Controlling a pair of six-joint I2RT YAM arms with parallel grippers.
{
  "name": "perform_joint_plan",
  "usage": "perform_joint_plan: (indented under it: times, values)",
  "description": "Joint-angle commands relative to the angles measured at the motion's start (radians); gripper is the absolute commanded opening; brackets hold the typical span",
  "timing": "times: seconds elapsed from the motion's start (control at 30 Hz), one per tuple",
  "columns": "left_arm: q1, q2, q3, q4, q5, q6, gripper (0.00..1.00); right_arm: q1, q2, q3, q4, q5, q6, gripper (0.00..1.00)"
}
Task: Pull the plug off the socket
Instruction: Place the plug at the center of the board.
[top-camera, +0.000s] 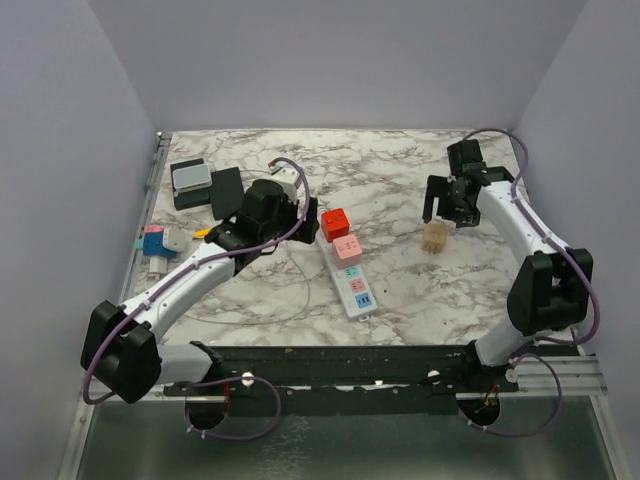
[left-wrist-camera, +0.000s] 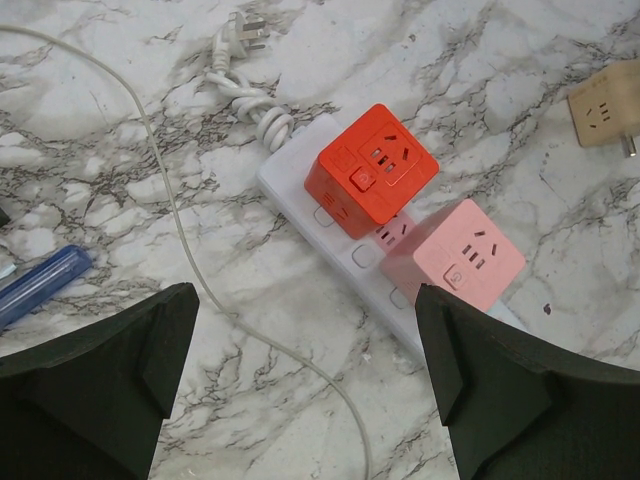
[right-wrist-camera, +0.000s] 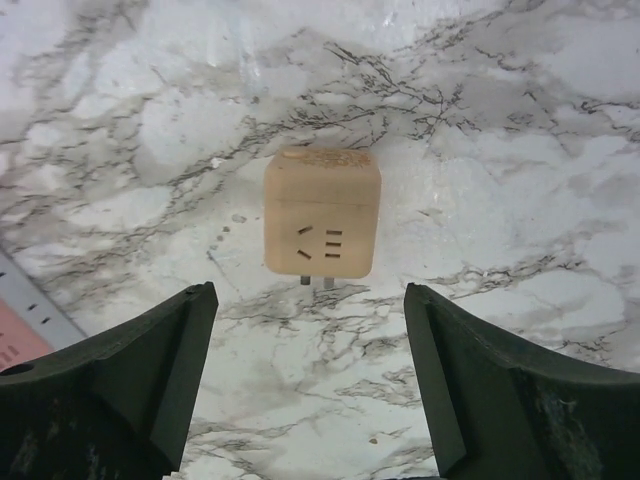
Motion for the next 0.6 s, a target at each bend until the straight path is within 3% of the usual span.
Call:
perform_joint_plan:
  times: [0.0, 0.33, 0.57]
  values:
    - [0.018, 0.034, 0.003, 0.018, 0.07, -0.019, 0.99, -0.004, -0.124, -0.034, 0.05, -0.077, -0.013, 0.84]
    - [0.036, 0.199, 0.114, 0.034, 0.15, -0.129, 0.99, 0.008, -0.4, -0.201, 0.213, -0.269, 0.039, 0.81]
    - [0.039, 0.33, 0.231, 0.047, 0.14, -0.211, 0.99, 0.062, -0.57, -0.376, 0.449, -0.386, 0.109, 0.83]
